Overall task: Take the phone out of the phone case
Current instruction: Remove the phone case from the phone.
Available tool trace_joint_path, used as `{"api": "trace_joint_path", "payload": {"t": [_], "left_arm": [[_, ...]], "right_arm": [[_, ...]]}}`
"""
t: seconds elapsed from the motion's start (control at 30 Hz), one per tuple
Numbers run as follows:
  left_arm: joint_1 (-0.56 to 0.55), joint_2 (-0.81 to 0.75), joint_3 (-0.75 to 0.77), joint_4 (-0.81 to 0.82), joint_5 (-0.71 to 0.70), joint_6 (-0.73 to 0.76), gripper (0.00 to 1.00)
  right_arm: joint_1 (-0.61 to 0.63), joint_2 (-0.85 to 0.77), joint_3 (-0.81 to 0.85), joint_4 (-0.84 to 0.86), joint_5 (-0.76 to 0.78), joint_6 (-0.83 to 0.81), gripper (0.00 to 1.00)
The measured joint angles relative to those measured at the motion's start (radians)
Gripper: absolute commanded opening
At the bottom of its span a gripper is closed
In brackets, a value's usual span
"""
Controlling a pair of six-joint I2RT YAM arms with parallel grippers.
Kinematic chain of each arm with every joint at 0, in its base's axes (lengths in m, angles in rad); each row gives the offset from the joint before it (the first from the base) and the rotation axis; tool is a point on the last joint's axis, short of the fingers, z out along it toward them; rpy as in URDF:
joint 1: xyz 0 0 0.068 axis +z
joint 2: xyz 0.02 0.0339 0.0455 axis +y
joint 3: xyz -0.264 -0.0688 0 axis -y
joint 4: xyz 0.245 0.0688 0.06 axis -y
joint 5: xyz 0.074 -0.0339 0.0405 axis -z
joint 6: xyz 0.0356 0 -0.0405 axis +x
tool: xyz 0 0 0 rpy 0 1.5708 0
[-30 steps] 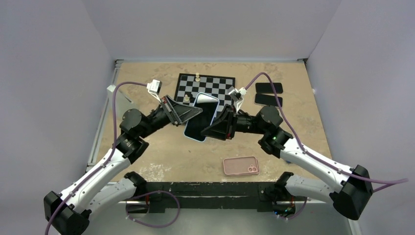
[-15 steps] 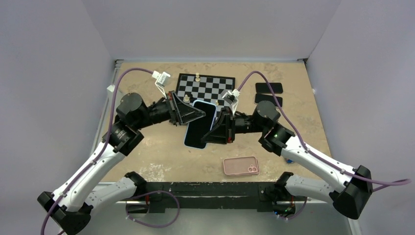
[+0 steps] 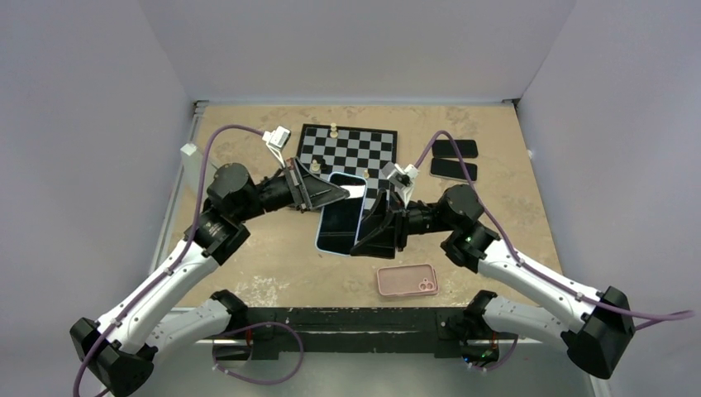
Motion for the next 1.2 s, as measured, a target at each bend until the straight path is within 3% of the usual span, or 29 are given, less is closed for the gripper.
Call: {"api": "trace_joint_path", "payload": {"t": [0.2,0.33,0.5,0.7,0.77,0.8,1.0,1.2], "left_arm": [[0.002,-0.006,-0.061,0.125,-0.002,-0.102,0.00],[0.002,-0.002,-0.075,0.172,-0.002,-0.146,0.00],[0.002,0.000,-0.082,0.219,0.006,-0.179,0.00],[0.002,0.011,-0.097,0.268,0.024,-0.210,0.00],[0.002,0.021,-0.103,0.295,0.040,-0.221,0.00],[0.002,0.026,-0.107,0.312,0.047,-0.227,0.00],[0.006,0.060,-0.140,0.390,0.092,-0.298,0.00],[0.017,0.061,-0.149,0.441,0.121,-0.368,0.00]], "right_arm": [[0.006,0.038,-0.008,0.093,-0.034,0.040,0.47],[0.024,0.061,-0.009,0.143,-0.052,0.054,0.37],[0.026,0.065,-0.010,0.184,-0.061,0.070,0.38],[0.027,0.064,-0.026,0.217,-0.085,0.070,0.25],[0.027,0.063,-0.029,0.216,-0.094,0.070,0.12],[0.027,0.061,-0.029,0.214,-0.097,0.062,0.00],[0.034,0.034,-0.020,0.109,-0.092,-0.059,0.00],[0.064,0.007,0.088,-0.160,-0.034,-0.276,0.00]]}}
